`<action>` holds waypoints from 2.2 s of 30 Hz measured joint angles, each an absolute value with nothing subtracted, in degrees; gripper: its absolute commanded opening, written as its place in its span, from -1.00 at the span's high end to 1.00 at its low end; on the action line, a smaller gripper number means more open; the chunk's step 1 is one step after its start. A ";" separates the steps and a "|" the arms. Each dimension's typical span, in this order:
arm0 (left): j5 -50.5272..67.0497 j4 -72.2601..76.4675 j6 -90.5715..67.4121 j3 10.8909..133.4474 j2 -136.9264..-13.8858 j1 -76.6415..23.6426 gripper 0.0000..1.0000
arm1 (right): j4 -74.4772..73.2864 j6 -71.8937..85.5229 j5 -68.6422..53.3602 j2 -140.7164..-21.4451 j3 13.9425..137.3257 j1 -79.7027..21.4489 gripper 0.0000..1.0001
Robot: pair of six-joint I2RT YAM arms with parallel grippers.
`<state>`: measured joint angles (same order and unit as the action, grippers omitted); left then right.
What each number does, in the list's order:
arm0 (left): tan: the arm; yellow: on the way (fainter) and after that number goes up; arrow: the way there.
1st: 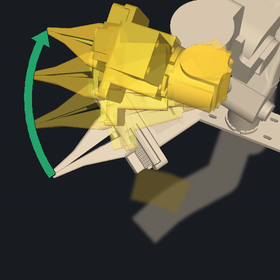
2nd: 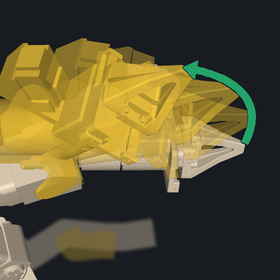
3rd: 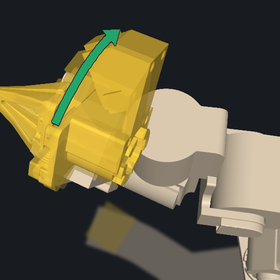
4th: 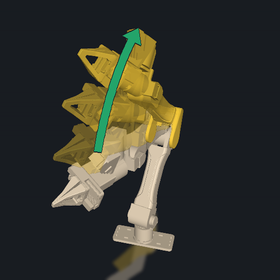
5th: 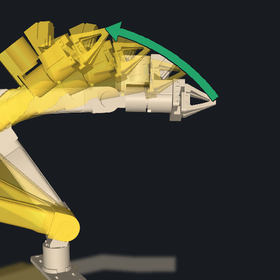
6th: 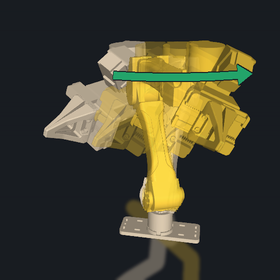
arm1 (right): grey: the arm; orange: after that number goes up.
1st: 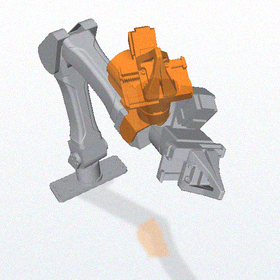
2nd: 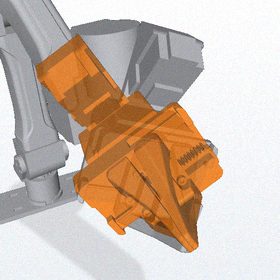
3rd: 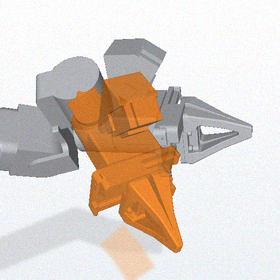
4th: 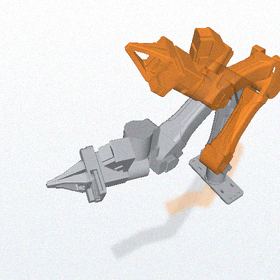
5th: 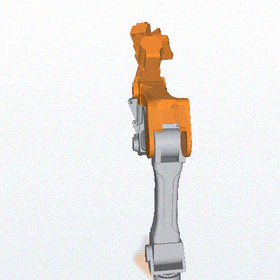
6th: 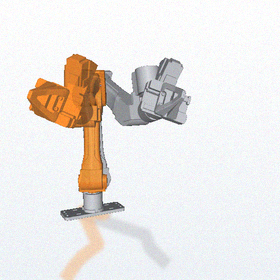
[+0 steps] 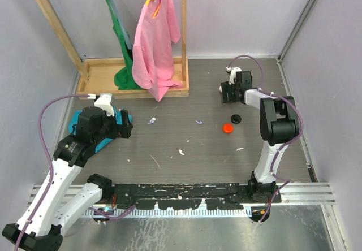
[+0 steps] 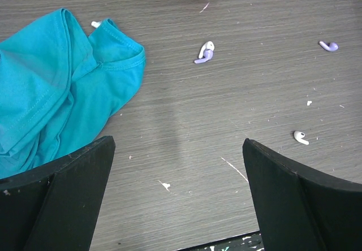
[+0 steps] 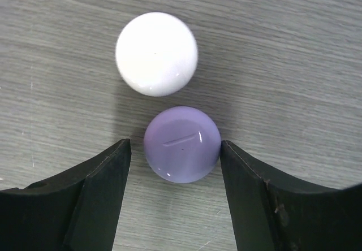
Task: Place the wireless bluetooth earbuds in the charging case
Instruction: Pick up the charging case at the center of the board.
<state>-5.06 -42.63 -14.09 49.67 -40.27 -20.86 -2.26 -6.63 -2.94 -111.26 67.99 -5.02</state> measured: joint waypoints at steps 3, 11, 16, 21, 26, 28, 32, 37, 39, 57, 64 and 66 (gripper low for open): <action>-4.86 -42.41 -14.06 49.67 -40.32 -20.86 -0.96 | -2.39 -10.00 -5.15 -111.42 67.99 -4.99 -0.40; -4.58 -41.80 -14.00 49.30 -40.32 -20.86 -0.96 | -4.36 -15.97 -10.09 -112.25 69.21 -4.36 -0.24; -4.08 -41.71 -14.00 49.23 -40.32 -20.86 -0.96 | -4.80 -16.62 -11.94 -112.25 69.21 -4.36 -0.05; -3.25 -40.93 -14.02 49.04 -40.32 -20.86 -0.96 | -4.36 -14.94 -12.29 -111.31 67.94 -4.84 -0.02; -1.67 -40.14 -14.17 49.04 -40.53 -20.86 -0.96 | -4.36 -11.29 -10.04 -108.05 64.18 -9.43 -0.03; -0.38 -39.75 -14.55 49.04 -40.88 -20.86 -0.97 | -4.19 -9.85 -8.75 -106.24 62.54 -12.75 -0.02; 3.49 -38.81 -16.05 49.04 -41.41 -20.86 -1.00 | -2.74 -7.09 -6.07 -100.77 58.48 -19.94 -0.02; 7.75 -36.29 -19.40 49.04 -41.34 -20.86 -0.87 | 2.63 -3.60 -2.83 -91.35 52.73 -28.36 -0.01; 9.10 -35.16 -21.26 48.95 -41.23 -20.86 -0.82 | 5.21 -2.20 -2.39 -87.99 50.28 -30.17 -0.01; 19.79 -12.19 -38.96 41.80 -45.93 -27.88 -0.54 | 40.18 0.08 1.04 -71.44 25.56 -47.94 -0.02; 18.55 -5.23 -41.63 40.99 -51.11 -31.90 -0.33 | 51.68 -2.57 1.17 -70.87 21.17 -51.03 -0.02; 18.24 -4.01 -42.06 40.88 -52.86 -32.71 -0.27 | 53.91 -3.03 0.99 -70.85 20.78 -51.27 -0.03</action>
